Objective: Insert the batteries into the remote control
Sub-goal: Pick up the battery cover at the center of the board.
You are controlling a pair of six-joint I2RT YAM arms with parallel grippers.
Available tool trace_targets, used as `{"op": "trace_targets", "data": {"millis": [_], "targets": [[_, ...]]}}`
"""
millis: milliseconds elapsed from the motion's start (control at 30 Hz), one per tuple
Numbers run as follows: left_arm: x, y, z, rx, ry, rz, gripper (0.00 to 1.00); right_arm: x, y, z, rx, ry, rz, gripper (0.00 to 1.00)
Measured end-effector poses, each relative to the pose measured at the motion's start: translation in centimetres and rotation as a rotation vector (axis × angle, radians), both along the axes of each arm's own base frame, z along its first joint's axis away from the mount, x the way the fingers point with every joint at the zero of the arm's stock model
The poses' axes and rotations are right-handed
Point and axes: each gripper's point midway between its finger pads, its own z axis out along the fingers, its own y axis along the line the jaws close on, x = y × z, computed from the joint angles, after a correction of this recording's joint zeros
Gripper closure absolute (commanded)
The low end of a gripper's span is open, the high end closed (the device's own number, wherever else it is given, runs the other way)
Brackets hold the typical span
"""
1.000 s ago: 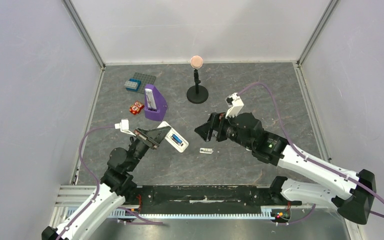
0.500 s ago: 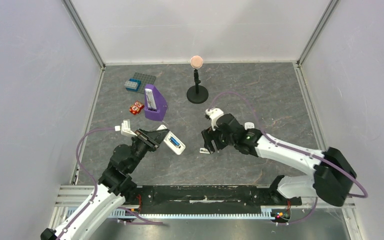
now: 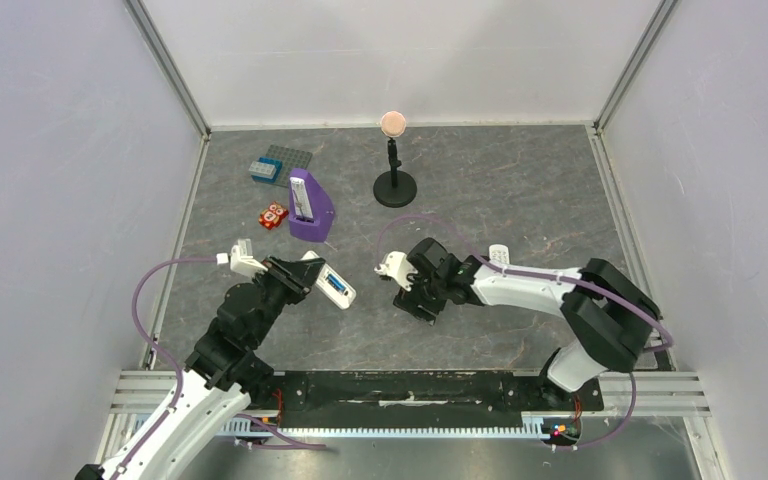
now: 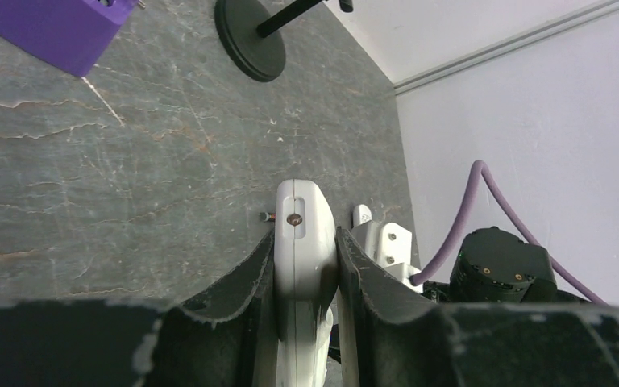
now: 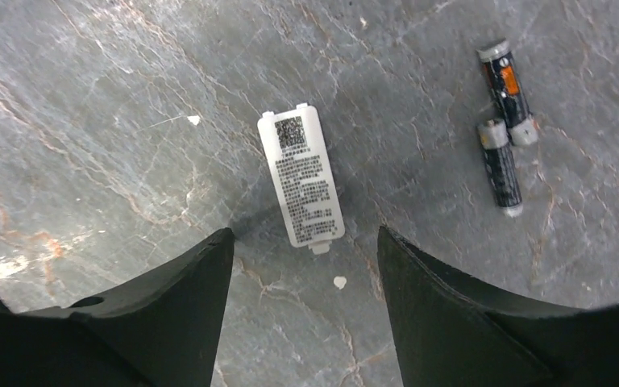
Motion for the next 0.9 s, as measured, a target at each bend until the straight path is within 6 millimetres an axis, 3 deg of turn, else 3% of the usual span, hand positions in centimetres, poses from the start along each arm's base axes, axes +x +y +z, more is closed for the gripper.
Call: {"op": "trace_targets", "data": {"millis": [467,667,900], "targets": [[0.0,0.45,-0.87,0.036,0.021,0.016,0.98,0.74,0.69,-0.93,-0.105,0.087,0.153,0.45],[-0.08,0.52,-0.88,0.042,0.026,0.016,0.98,0.7,0.69,-1.01,-0.113,0.097,0.161,0.6],[-0.11,0.53,-0.96,0.044,0.029,0.016,0.98,1.06,0.79,-1.03,-0.125,0.11,0.126,0.65]]}}
